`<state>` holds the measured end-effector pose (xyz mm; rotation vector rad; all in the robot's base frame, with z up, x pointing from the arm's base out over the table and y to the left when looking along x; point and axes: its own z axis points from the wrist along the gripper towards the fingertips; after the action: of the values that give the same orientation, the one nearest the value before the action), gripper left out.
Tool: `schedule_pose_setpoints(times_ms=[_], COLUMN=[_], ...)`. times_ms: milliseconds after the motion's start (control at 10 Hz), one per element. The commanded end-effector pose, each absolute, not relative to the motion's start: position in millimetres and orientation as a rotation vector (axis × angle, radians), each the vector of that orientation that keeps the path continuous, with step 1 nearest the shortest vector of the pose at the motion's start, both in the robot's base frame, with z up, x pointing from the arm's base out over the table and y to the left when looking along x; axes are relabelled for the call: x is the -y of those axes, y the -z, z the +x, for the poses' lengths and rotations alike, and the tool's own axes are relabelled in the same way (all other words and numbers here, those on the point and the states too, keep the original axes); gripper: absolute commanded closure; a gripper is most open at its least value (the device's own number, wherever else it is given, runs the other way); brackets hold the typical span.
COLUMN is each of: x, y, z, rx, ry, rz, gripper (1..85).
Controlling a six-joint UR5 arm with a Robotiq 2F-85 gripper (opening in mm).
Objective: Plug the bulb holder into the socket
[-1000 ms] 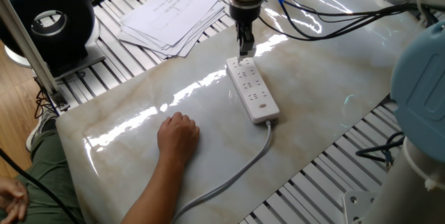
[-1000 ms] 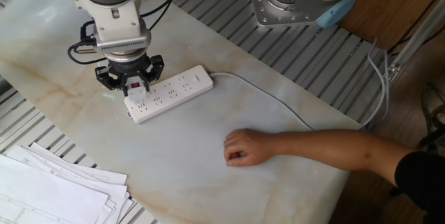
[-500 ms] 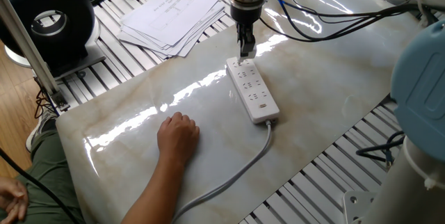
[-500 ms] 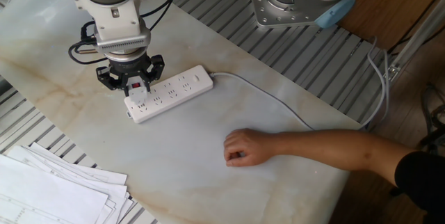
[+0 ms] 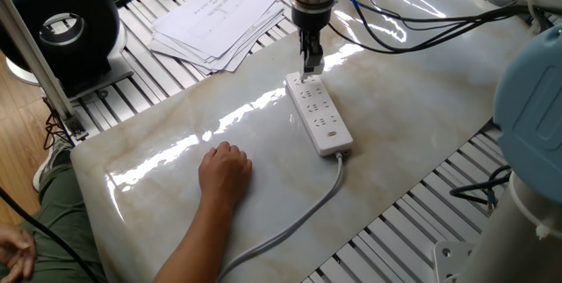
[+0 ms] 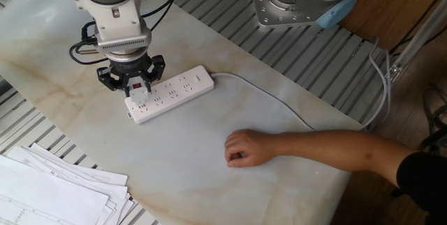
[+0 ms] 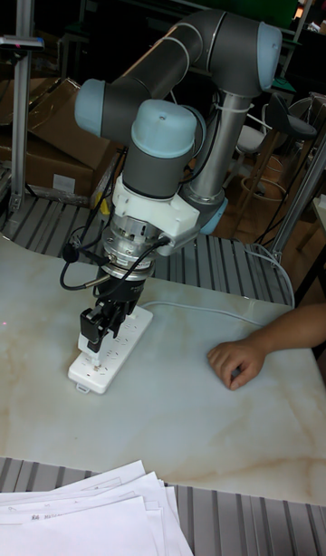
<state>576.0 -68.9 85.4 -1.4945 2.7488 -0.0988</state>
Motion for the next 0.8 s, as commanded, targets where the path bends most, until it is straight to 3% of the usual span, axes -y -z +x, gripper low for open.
schedule_pose_setpoints(times_ms=[0, 700], x=[67.0, 63.1], y=[-86.3, -86.1], z=[575.9, 574.8], rx=[-2.749, -2.752], ry=[0.083, 0.073], rz=[-1.483, -1.474], gripper=[84.3, 84.3])
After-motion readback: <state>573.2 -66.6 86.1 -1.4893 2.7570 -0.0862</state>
